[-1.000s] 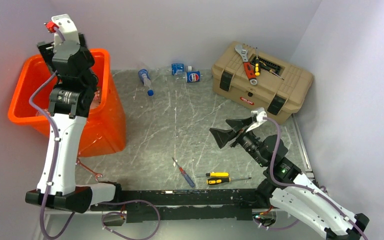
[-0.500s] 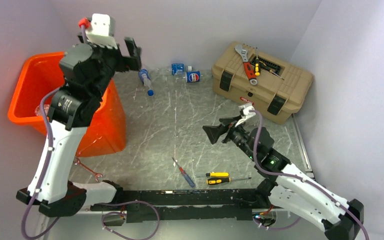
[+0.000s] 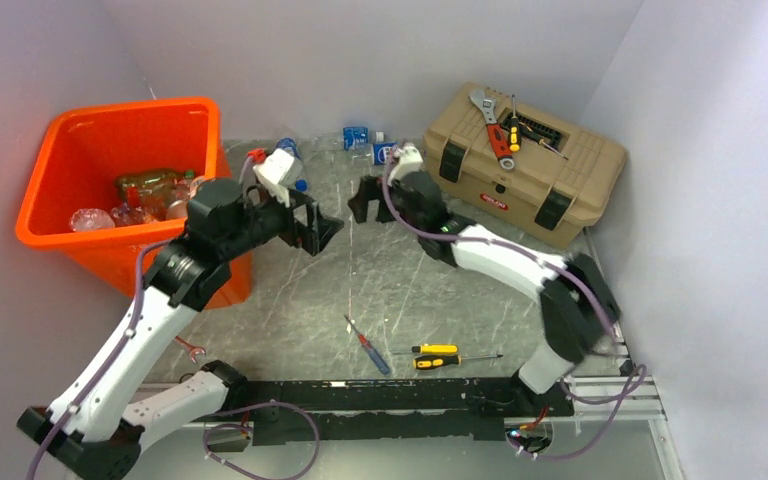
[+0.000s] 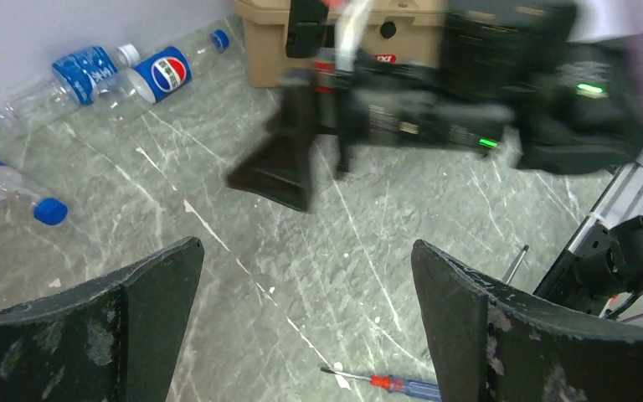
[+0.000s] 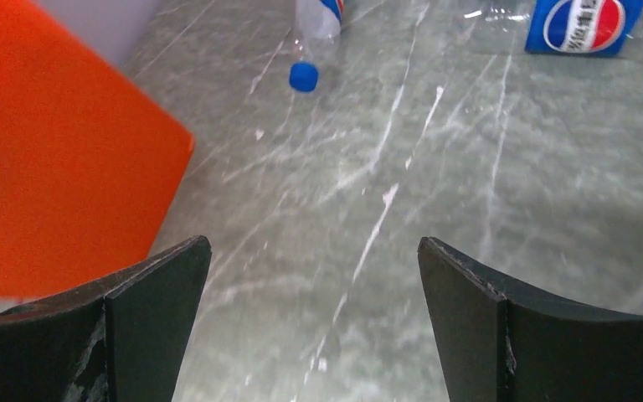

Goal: Put the plastic bottles in the bin
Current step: Pick up the plastic bottle at the center of the board.

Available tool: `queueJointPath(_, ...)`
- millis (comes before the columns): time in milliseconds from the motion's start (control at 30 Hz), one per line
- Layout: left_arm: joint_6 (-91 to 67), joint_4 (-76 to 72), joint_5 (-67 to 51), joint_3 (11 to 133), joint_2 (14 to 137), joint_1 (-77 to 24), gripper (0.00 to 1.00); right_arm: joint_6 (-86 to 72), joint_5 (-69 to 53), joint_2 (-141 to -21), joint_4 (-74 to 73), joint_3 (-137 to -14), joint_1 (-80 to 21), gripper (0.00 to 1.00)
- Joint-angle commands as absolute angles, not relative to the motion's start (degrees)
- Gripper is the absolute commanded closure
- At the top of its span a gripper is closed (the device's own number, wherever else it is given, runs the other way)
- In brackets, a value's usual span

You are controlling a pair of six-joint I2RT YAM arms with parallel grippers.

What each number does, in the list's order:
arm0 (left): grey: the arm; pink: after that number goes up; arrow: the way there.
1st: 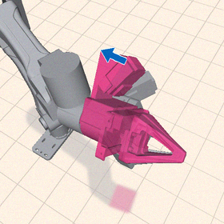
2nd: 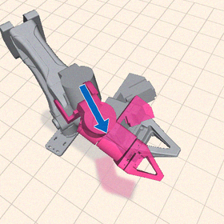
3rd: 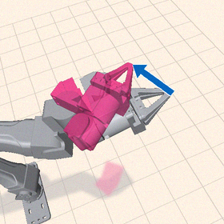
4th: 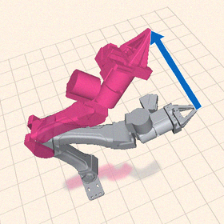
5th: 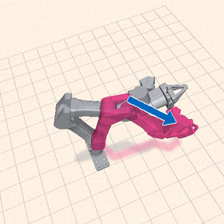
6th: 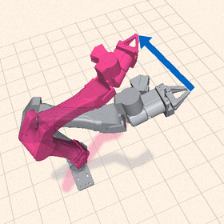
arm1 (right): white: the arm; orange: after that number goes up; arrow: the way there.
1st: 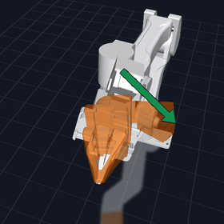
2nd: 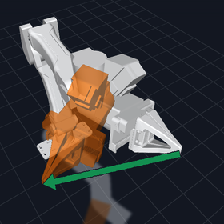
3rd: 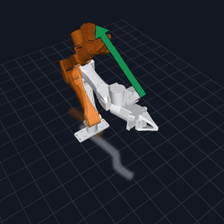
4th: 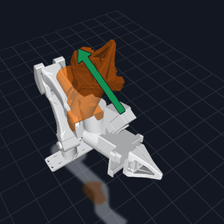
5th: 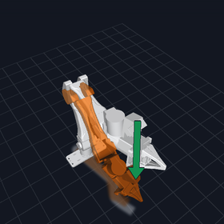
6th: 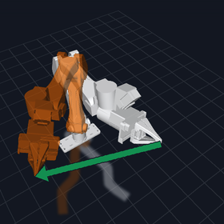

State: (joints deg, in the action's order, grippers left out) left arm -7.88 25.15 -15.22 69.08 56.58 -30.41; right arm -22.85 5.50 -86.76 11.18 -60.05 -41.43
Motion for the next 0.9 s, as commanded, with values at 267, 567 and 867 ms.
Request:
queueJointPath(267,-5.03,1.17,-12.10,49.98,40.29,-30.70,0.01,-19.75,-6.56,-129.54,10.67,-105.80,-38.89,0.00)
queueJointPath(567,-6.48,0.44,-11.73,46.82,39.99,-30.76,0.01,-22.21,-8.86,-149.88,4.58,-132.49,-38.85,0.00)
queueJointPath(867,-6.59,0.44,-11.10,46.19,40.87,-30.75,0.01,-24.55,-4.43,-158.96,6.75,-142.14,-39.67,0.00)
